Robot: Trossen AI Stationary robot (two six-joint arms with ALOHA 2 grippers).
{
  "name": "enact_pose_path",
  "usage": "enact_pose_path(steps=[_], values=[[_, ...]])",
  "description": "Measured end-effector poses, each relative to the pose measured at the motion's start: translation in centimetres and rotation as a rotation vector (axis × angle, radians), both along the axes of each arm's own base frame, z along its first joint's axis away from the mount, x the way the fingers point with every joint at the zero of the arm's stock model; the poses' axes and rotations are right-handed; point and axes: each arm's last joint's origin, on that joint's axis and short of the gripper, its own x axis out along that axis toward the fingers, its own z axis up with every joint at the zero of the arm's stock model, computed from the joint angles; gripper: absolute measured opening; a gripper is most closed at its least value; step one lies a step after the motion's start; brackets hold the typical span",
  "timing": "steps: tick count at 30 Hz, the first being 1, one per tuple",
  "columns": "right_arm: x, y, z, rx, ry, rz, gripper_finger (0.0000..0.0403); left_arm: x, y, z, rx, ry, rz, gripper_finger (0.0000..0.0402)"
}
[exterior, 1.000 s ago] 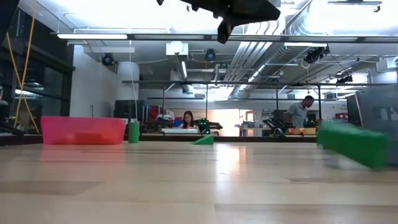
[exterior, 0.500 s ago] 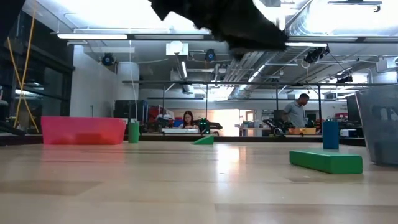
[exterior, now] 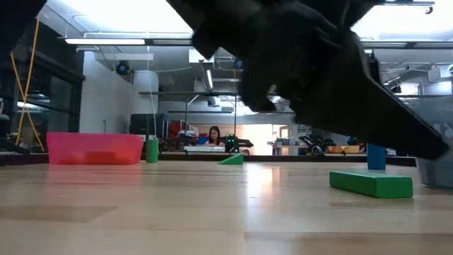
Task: Sort blocks
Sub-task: Put the green block into the black bin
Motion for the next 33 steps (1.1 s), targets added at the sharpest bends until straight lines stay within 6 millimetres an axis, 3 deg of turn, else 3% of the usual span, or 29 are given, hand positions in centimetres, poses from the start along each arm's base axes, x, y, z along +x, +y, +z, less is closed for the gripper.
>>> enact_pose_path(steps=[10, 20, 27, 33], values=[[0.3, 0.2, -0.1, 0.021, 0.003, 0.011, 0.0000, 0.9, 3.6, -1.4, 0.103, 0.008, -0.043, 0.0207], [0.4, 0.3, -0.2, 0.053, 0.013, 0.032, 0.0000, -0.2, 6.8, -2.1, 0.122, 0.194, -0.176, 0.0207], [0.4, 0.3, -0.2, 0.050, 0.015, 0.033, 0.0000, -2.1, 9.1, -2.7, -0.041, 0.570, 0.098, 0.0207], [0.3, 0.2, -0.2, 0.025, 0.009, 0.019, 0.0000, -3.5, 11.0, -1.9, -0.195, 0.828, 0.355, 0.0207]])
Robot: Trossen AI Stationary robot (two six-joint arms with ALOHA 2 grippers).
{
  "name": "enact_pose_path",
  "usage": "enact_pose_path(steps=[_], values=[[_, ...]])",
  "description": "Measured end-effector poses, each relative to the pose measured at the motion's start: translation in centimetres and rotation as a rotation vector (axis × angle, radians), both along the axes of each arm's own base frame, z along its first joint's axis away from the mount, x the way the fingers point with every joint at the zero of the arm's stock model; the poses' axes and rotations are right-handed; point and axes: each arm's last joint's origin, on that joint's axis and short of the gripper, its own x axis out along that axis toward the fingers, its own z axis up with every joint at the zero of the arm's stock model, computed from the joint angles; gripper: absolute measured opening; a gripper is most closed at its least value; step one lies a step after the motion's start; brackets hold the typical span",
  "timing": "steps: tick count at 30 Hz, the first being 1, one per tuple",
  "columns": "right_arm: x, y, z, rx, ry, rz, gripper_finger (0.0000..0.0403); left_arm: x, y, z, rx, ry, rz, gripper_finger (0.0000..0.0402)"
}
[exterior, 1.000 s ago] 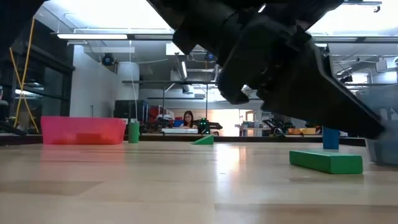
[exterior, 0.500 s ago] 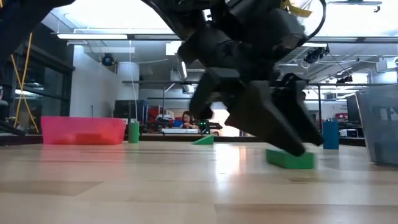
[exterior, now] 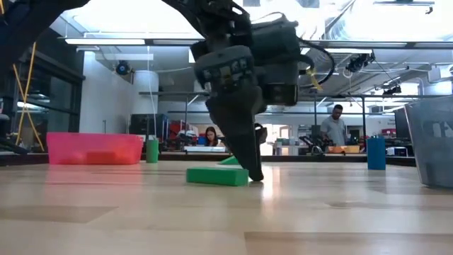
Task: Sort blocks
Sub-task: Put the green block into the black bin
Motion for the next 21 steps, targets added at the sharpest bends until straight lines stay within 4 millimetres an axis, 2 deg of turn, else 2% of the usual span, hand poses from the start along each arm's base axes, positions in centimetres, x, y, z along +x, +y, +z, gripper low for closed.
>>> enact_pose_path(steps=[4, 6, 10, 12, 17, 21], values=[[0.0, 0.0, 0.0, -0.019, 0.008, 0.009, 0.0000, -0.4, 0.9, 1.8, -0.034, 0.010, 0.083, 0.0207], [0.0, 0.0, 0.0, -0.021, 0.009, 0.009, 0.0000, -0.8, 1.4, 3.5, -0.013, -0.015, 0.091, 0.0207], [0.0, 0.0, 0.0, -0.023, 0.013, 0.010, 0.0000, -1.7, 1.9, 8.2, 0.076, -0.142, 0.017, 0.0207], [-0.1, 0.0, 0.0, -0.026, 0.019, 0.010, 0.0000, -2.5, 1.3, 9.3, 0.129, -0.165, -0.059, 0.0207], [-0.2, -0.1, -0.1, -0.032, 0.032, 0.010, 0.0000, -4.1, -1.6, 9.0, 0.169, -0.239, -0.195, 0.0207], [-0.2, -0.1, -0.1, -0.034, 0.035, 0.010, 0.0000, -5.1, -4.5, 6.1, 0.229, -0.299, -0.334, 0.0207]])
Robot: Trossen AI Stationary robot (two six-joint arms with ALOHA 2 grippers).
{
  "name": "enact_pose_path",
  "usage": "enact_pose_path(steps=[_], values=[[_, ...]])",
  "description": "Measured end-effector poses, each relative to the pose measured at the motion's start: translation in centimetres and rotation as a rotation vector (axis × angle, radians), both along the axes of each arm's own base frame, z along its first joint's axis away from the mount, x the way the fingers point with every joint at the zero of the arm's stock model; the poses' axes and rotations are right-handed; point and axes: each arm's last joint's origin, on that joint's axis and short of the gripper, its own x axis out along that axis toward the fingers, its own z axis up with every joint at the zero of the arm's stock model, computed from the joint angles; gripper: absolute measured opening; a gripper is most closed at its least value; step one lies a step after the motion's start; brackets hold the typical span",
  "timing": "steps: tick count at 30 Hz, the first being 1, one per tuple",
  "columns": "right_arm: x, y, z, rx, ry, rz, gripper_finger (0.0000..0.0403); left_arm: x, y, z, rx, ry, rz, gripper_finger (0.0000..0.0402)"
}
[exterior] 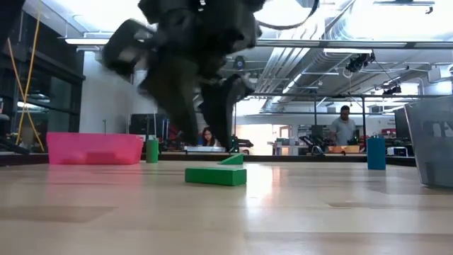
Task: Sort blocks
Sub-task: Put the green block into the black bin
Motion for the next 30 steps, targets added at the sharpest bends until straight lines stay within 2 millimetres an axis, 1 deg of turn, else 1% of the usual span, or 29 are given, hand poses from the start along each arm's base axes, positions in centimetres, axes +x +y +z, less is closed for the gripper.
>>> enact_pose_path(steps=[2, 4, 8, 11, 17, 22, 25, 30], values=[[0.0, 0.0, 0.0, -0.003, 0.006, 0.000, 0.0000, -0.4, -1.1, -1.2, 0.077, -0.040, -0.033, 0.0207], [-0.1, 0.0, -0.1, -0.007, 0.013, 0.000, 0.0000, -0.4, -1.9, -1.5, 0.139, -0.112, -0.047, 0.0207], [-0.1, -0.1, -0.1, -0.008, 0.016, 0.000, 0.0000, -0.5, -1.4, -2.1, 0.230, -0.130, 0.016, 0.0207], [-0.1, -0.1, -0.1, -0.008, 0.016, 0.000, 0.0000, -0.3, -0.9, -1.9, 0.215, -0.129, 0.061, 0.0207], [-0.1, -0.1, -0.1, -0.007, 0.016, 0.001, 0.0000, -0.6, -0.1, -2.1, 0.126, -0.050, 0.054, 0.0207], [-0.1, -0.1, -0.1, -0.007, 0.017, 0.001, 0.0000, -0.3, 0.6, -2.3, 0.106, -0.052, 0.067, 0.0207], [-0.1, -0.1, -0.1, -0.006, 0.017, 0.001, 0.0000, -0.2, 0.7, -2.6, 0.105, -0.042, 0.070, 0.0207], [-0.1, -0.1, -0.1, -0.006, 0.017, 0.001, 0.0000, -0.2, 0.3, -3.1, 0.077, -0.024, 0.048, 0.0207]])
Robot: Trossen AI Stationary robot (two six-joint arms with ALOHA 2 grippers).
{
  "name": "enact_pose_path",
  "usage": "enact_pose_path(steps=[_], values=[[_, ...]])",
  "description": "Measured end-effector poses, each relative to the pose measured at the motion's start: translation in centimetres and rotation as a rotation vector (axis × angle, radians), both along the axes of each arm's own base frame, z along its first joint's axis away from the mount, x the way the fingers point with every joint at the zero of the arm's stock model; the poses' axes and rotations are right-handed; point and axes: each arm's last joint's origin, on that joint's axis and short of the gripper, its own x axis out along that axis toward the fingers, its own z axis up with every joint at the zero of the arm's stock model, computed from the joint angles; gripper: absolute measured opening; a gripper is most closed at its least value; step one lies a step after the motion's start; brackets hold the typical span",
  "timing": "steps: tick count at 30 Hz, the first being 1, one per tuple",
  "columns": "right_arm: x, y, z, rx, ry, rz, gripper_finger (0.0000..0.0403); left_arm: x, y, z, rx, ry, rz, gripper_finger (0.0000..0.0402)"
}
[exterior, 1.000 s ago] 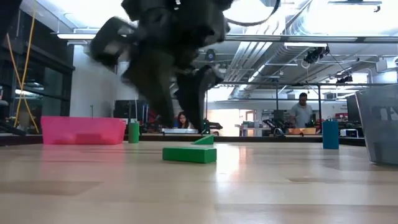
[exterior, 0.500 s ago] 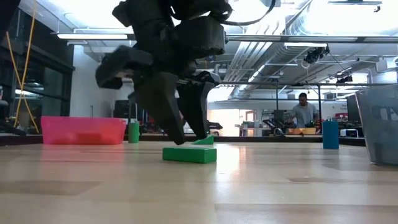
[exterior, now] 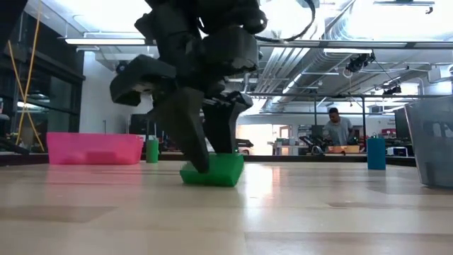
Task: Sort blocks
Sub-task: Put the green block into the black bin
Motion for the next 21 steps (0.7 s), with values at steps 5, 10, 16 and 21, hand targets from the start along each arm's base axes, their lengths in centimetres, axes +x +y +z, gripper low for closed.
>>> enact_pose_path(steps=[5, 10, 16, 21], values=[[0.0, 0.0, 0.0, -0.001, 0.002, 0.000, 0.0000, 0.3, -0.2, -1.1, -0.012, 0.011, -0.021, 0.0207], [0.0, 0.0, 0.0, 0.001, 0.005, 0.001, 0.0000, 0.5, -0.2, -2.0, -0.021, 0.029, 0.005, 0.0207], [0.0, 0.0, 0.0, 0.001, 0.006, 0.000, 0.0000, 0.6, -0.2, -2.6, -0.023, 0.047, 0.022, 0.0183], [0.0, 0.0, 0.0, 0.002, 0.005, -0.001, 0.0000, 1.3, 0.0, -1.7, -0.053, 0.034, 0.092, 0.0041]])
